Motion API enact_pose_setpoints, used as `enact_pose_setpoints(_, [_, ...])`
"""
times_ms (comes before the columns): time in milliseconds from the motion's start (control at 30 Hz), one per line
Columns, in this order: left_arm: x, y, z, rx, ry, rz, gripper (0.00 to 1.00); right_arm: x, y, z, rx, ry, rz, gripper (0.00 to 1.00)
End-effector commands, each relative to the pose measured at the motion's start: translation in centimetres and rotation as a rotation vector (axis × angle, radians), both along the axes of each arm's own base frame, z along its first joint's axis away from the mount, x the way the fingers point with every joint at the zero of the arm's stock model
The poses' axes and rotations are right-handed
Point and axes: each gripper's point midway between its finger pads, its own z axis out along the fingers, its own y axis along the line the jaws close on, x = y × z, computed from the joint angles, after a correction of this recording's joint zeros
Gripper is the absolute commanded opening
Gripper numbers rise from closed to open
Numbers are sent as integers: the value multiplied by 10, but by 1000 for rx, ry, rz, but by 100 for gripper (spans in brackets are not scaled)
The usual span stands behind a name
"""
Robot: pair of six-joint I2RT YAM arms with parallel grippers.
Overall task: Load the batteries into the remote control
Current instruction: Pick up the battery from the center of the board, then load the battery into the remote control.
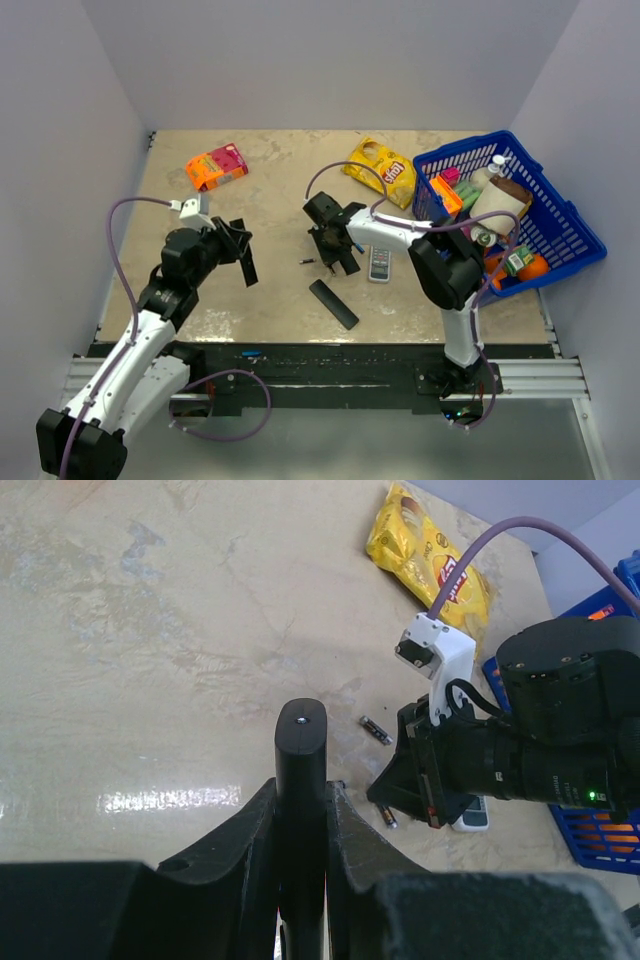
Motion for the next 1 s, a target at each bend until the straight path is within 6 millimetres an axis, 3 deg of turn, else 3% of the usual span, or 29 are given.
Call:
enact_pose_setpoints(0, [5,-11,18,-64,-65,-32,0,-7,-7,3,-2,6,15,0])
enact_pose_setpoints(533, [5,-40,37,-222,-176,-162,0,15,10,90,220,-260,21,0])
enact_pose_setpoints(567, [5,-40,37,-231,-176,-161,0,17,13,105,260,-297,23,0])
enact_pose_setpoints(633, [5,-43,39,-263,-190,-170,0,16,14,116,298,-325,26,0])
enact_pose_setpoints(667, [5,-43,40,-276,-192,-169,0,18,18,138,352,-377,28,0])
enact_pose_setpoints(733, [6,-45,42,-325,-201,-167,0,18,18,153,395,-420,27,0])
enact_pose_setpoints(767, [6,-46,43,-343,-205,-167,0,20,21,175,454,-472,23,0])
enact_pose_setpoints(900, [7,-52,54,-457,-230,-180,0,14,28,223,615,-570,47,0])
enact_pose_setpoints(933, [8,-53,52,-471,-221,-183,0,11,28,225,636,-582,52,0])
enact_pose_setpoints(967, [9,-54,54,-488,-221,-185,0,10,33,243,691,-631,63,0])
